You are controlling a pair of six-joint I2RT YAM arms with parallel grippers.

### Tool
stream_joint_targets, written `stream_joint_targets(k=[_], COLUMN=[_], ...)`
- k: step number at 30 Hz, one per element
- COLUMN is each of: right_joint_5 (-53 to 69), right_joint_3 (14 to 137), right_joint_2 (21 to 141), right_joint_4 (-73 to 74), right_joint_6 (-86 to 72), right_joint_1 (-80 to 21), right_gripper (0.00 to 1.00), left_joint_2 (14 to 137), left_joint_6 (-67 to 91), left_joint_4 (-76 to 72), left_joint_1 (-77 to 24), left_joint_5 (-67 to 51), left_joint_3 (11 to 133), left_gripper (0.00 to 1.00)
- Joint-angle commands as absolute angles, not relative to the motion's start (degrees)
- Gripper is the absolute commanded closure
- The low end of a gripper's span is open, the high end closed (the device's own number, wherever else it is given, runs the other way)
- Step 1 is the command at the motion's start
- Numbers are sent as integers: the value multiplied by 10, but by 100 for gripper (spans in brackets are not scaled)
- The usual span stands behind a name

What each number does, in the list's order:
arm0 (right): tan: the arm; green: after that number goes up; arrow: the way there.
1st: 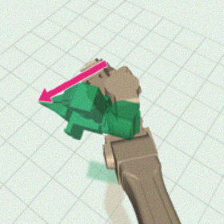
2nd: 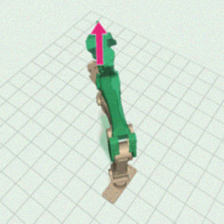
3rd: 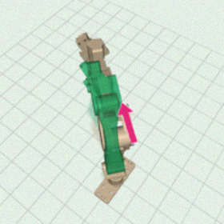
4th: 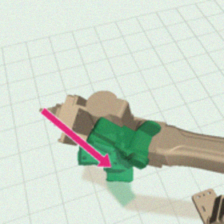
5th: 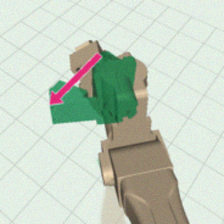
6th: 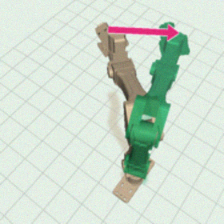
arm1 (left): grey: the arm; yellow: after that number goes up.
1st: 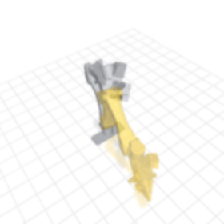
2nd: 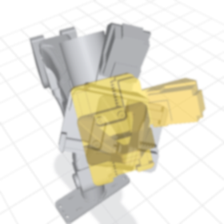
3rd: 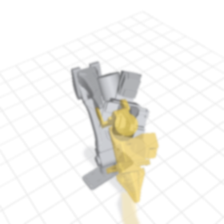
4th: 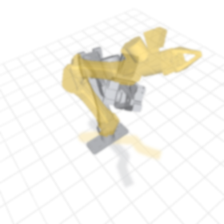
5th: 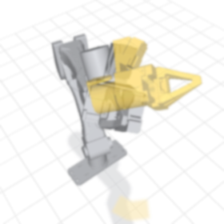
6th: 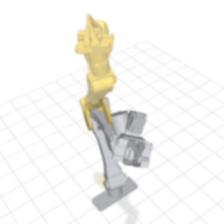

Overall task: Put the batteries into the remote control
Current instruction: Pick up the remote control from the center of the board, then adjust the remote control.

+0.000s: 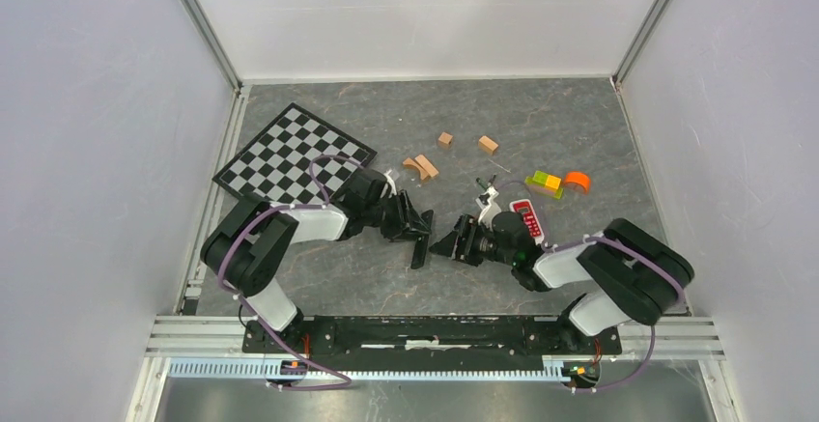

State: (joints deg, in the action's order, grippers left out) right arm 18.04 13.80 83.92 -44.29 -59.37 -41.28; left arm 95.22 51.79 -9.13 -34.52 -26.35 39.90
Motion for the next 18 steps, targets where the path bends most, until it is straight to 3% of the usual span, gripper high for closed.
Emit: stream_joint_targets(k=[1, 9, 18], right_joint_5=[201, 229, 256], right_joint_3=[145, 142, 110], right_joint_2=[890, 958, 1009], right_joint_4=[-563, -681, -853], right_joint_6=[-667, -746, -863], right_joint_1=[-423, -437, -438], right_gripper=[31, 25, 30], left_joint_2=[962, 971, 961], left_joint_6=[590, 654, 686], left_joint_4=[-195, -266, -316], left_joint_1=[-347, -346, -345], left_joint_5=[-316, -332, -338], left_joint_3=[379, 359, 335], left_gripper=[63, 64, 66])
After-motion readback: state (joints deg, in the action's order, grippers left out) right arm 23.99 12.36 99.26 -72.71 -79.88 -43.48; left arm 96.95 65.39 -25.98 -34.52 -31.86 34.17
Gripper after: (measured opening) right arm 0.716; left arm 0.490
